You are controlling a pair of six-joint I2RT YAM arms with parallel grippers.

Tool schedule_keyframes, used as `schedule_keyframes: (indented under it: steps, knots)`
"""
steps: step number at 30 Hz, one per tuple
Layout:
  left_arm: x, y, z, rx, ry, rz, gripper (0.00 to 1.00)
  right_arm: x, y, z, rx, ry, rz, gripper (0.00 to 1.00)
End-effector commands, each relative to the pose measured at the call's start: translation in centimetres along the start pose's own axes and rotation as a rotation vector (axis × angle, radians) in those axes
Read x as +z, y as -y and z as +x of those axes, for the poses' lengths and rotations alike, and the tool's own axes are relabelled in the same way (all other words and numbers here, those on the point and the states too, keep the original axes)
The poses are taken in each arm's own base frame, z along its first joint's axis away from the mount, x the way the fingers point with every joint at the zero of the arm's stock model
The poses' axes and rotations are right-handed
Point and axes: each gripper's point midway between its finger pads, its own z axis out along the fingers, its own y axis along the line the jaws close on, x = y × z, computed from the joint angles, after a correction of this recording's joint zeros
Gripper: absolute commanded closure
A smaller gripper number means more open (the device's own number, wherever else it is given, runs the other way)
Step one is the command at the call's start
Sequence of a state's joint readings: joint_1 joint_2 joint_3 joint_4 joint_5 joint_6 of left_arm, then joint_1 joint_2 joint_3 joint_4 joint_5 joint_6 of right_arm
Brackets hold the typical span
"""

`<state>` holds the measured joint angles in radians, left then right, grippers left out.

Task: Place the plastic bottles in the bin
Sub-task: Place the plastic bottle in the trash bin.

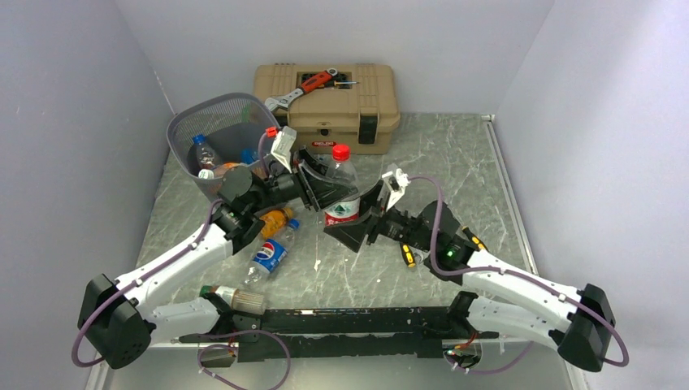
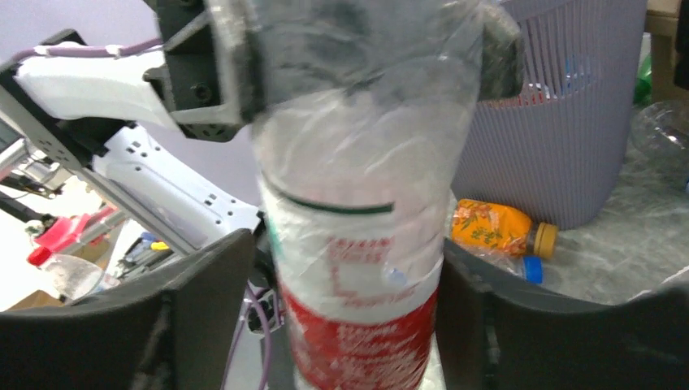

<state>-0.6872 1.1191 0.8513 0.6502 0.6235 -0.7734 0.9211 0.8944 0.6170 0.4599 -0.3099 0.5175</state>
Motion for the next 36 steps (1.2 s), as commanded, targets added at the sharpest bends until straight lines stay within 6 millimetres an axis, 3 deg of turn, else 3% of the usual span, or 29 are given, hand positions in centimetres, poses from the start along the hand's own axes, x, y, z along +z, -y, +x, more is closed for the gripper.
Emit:
schedule_keyframes:
  steps: [1,2,5,6,13,17,26,31,36]
  knots:
    - [0.1,1.8,-1.3,0.051,0.027,0.045,0.57,1.5,-1.7,-3.5,-0.021,0.118,-0.048,0.28]
    - [0.1,1.9,-1.1,0.058,0.004,0.052,0.48,1.5,-1.6,-3.5,-0.021,0.12,-0.049,0.33]
    - [-0.2,2.7,-1.1,0.091,-0.042,0.056,0.06,1.2,-1.3,-3.3,-0.028,0.125,-0.031,0.41]
    - [-0.3,2.9,-1.5,0.11,-0.039,0.042,0.01,1.1,-1.2,-3.3,-0.031,0.126,-0.024,0.42]
    - [-1.4,2.0,-6.0,0.24,0.024,-0.184,0.01,0.3,-0.5,-2.3,-0.048,0.105,0.005,0.54]
    - [-0.5,1.4,-7.8,0.217,-0.015,-0.266,0.13,0.2,0.2,-1.5,-0.083,0.073,0.041,0.58]
    - [1.1,0.2,-5.6,0.11,-0.208,-0.281,0.26,0.1,1.3,-0.5,-0.153,0.021,0.119,0.6]
    - [0.8,-0.5,-4.1,0.103,-0.267,-0.31,0.24,0.3,1.4,-0.2,-0.155,0.009,0.119,0.61]
    - [0.9,0.1,-3.9,0.103,-0.275,-0.287,0.21,0.5,1.5,0.1,-0.155,0.003,0.124,0.62]
